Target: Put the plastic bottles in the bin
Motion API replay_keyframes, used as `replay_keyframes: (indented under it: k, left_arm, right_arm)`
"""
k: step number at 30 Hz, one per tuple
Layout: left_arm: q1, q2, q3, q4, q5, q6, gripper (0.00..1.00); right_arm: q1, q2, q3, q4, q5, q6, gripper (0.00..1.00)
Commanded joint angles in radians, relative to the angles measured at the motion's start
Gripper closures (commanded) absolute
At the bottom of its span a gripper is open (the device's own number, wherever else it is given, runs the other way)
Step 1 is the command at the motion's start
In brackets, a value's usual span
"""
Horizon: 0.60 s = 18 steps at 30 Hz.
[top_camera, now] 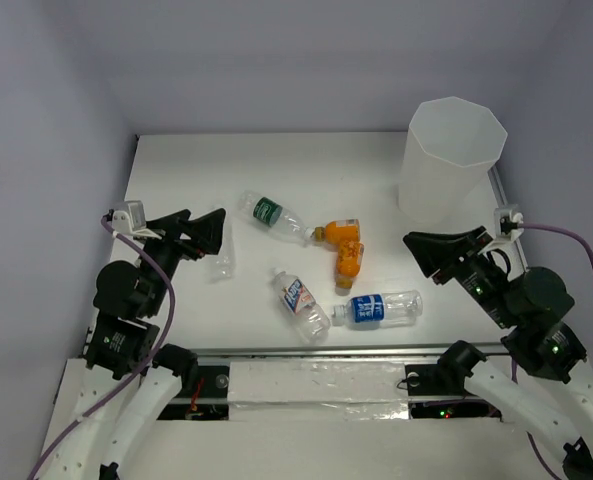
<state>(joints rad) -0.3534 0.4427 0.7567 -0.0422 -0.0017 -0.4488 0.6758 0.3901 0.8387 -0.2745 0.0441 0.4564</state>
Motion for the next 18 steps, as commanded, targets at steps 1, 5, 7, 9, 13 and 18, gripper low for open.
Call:
replay_keyframes:
  k: [1,5,7,9,13,18]
  left_arm:
    - [-0.004,-0.015,-0.016,0.034,-0.019,0.038,0.01]
    - [-0.004,-0.019,-0.023,0.064,-0.018,0.044,0.01]
    - [-0.004,-0.015,-0.023,0.064,-0.014,0.042,0.01]
    - [-0.004,-0.009,-0.033,0.077,-0.006,0.044,0.01]
    - [-0.004,-0.001,-0.037,0.088,-0.003,0.061,0.03]
    - [-0.004,0.011,-0.049,0.104,0.063,0.074,0.94]
  right_arm:
    - [0.008,0.032,0.056,0.075,-0.101,-0.028,0.73]
    - [0.008,0.091,0.059,0.092,-0.133,-0.041,0.92]
    - [0.008,0.119,0.065,0.093,-0.147,-0.047,1.0]
    - [0.008,0.163,0.063,0.1,-0.162,-0.053,1.0]
    - [0.008,0.277,0.048,0.104,-0.202,-0.053,1.0]
    - [0.079,0.394,-0.027,0.184,-0.187,-0.036,1.0]
